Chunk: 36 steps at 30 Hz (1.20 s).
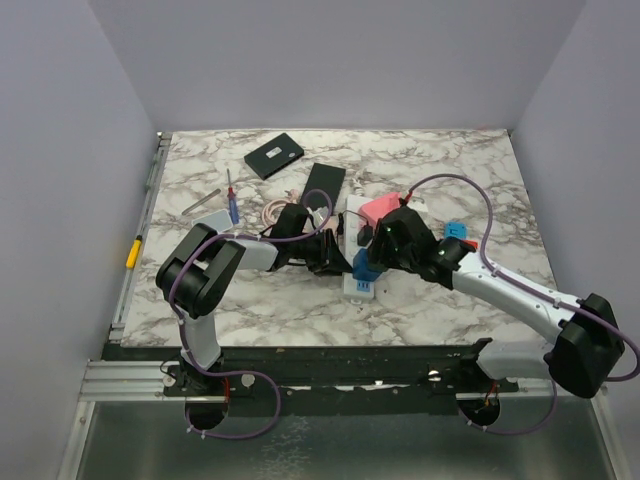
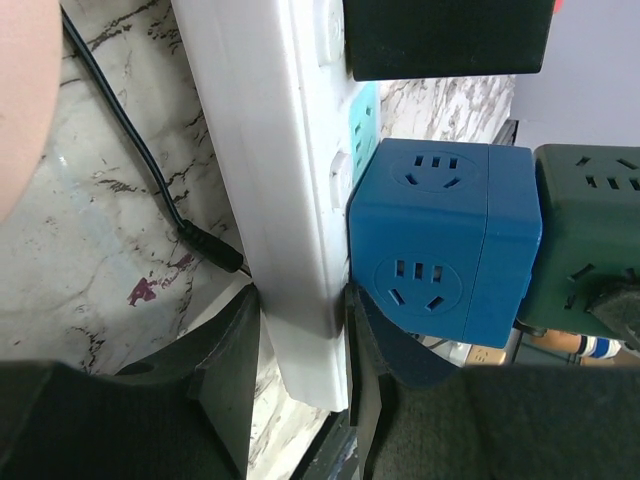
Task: Pull the plug off the socket
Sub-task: Remove the plug from the socket.
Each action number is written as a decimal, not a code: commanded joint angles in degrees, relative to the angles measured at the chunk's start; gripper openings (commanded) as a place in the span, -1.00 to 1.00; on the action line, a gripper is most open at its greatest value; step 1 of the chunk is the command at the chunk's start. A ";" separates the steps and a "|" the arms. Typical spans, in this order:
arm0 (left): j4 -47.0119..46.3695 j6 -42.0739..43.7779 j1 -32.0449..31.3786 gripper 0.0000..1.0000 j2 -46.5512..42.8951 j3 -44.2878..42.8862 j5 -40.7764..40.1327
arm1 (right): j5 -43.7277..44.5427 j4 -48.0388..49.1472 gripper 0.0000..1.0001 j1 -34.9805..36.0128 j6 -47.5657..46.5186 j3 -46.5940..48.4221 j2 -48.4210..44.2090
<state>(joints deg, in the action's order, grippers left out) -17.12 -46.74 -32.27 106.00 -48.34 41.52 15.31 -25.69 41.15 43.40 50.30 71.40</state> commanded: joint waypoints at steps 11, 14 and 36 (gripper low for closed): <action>4.42 6.04 -0.94 -1.00 0.15 -1.76 -3.46 | 20.95 -8.54 -0.99 10.49 -0.59 10.48 7.09; 4.62 6.18 -0.95 -1.00 0.09 -1.93 -3.53 | 21.58 -9.29 -0.99 11.14 0.58 11.37 7.88; 7.09 8.11 -0.95 -1.00 0.49 -2.79 -4.99 | -6.51 3.88 -0.99 -3.39 -1.78 3.23 -2.29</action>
<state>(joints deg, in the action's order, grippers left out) -12.32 -42.06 -33.30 106.00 -50.96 39.68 16.78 -30.68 41.06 41.93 54.06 72.75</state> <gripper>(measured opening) 0.344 0.626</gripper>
